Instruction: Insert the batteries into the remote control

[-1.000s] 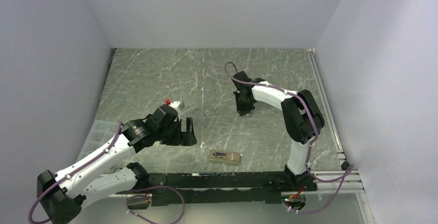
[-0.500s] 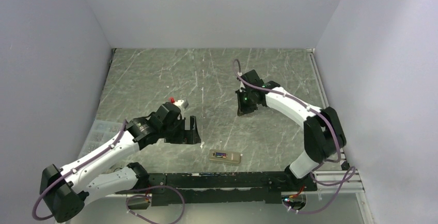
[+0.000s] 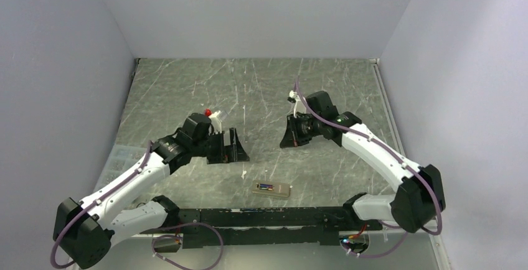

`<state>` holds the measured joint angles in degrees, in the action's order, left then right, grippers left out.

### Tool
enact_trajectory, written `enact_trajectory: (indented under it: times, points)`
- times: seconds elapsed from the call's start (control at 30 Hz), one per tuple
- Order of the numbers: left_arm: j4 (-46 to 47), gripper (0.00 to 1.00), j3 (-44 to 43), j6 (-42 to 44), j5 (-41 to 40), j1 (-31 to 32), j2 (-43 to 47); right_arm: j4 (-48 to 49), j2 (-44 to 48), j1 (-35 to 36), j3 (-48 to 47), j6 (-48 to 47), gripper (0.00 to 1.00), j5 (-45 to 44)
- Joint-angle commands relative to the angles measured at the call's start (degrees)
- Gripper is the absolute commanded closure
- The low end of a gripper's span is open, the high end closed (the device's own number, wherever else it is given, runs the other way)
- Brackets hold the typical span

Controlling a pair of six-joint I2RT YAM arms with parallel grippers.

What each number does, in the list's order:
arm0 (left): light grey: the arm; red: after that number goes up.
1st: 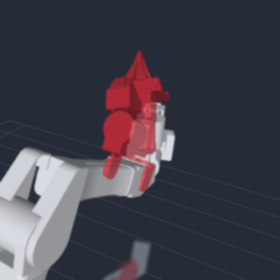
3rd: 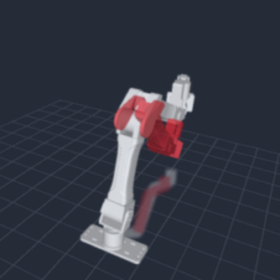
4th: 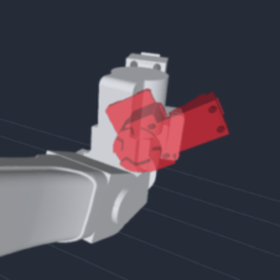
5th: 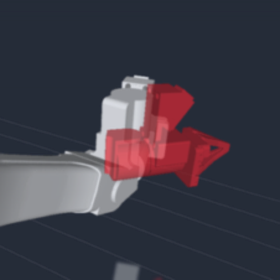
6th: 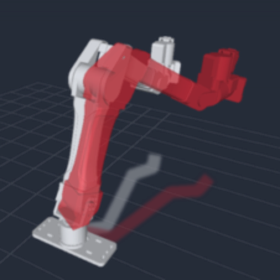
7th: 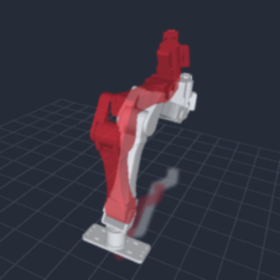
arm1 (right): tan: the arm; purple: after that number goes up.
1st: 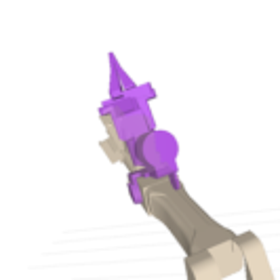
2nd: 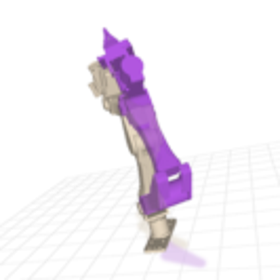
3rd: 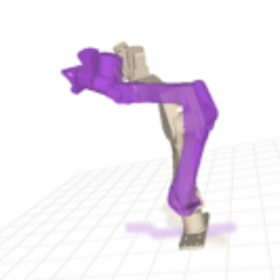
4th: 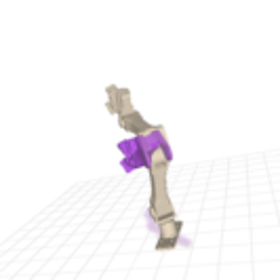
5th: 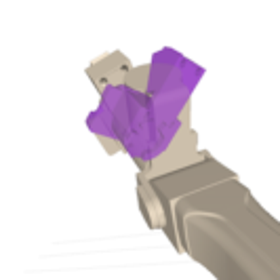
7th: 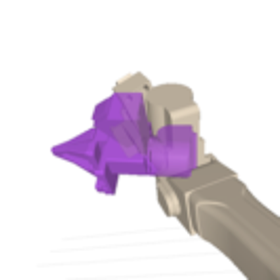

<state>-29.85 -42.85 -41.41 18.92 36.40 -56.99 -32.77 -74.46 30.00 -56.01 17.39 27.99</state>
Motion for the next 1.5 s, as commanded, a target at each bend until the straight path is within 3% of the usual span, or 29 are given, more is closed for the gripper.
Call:
enact_trajectory:
  times: [0.0, 0.37, 0.53, 0.77, 1.1, 1.47]
  points:
    - [8.6, 0.01, 1.9, -2.4, 9.8, -3.1, -0.4, 6.1, 5.2, 0.1, 2.1, 0.9, 1.00, 11.6]
    - [29.1, 0.01, 6.9, -10.0, 28.7, -7.1, -1.5, 14.6, 11.7, 0.2, 5.6, 2.0, 1.00, 30.1]
    - [31.3, 0.01, 5.2, -10.2, 35.0, -7.3, -3.5, 10.3, 11.0, 2.0, 3.1, -3.1, 1.00, 33.0]
    - [28.7, 0.03, 2.9, -9.3, 41.9, -7.5, -6.9, 1.6, 7.0, 10.8, -5.0, -13.1, 1.00, 27.1]
    - [26.9, 0.17, 1.4, -10.8, 47.6, -7.5, -9.2, -5.1, 4.9, 18.1, -11.2, -23.8, 1.00, 15.1]
    - [29.0, 0.29, 1.6, -14.9, 49.3, -7.5, -10.5, -5.7, 6.0, 24.9, -12.7, -31.0, 1.00, 7.1]
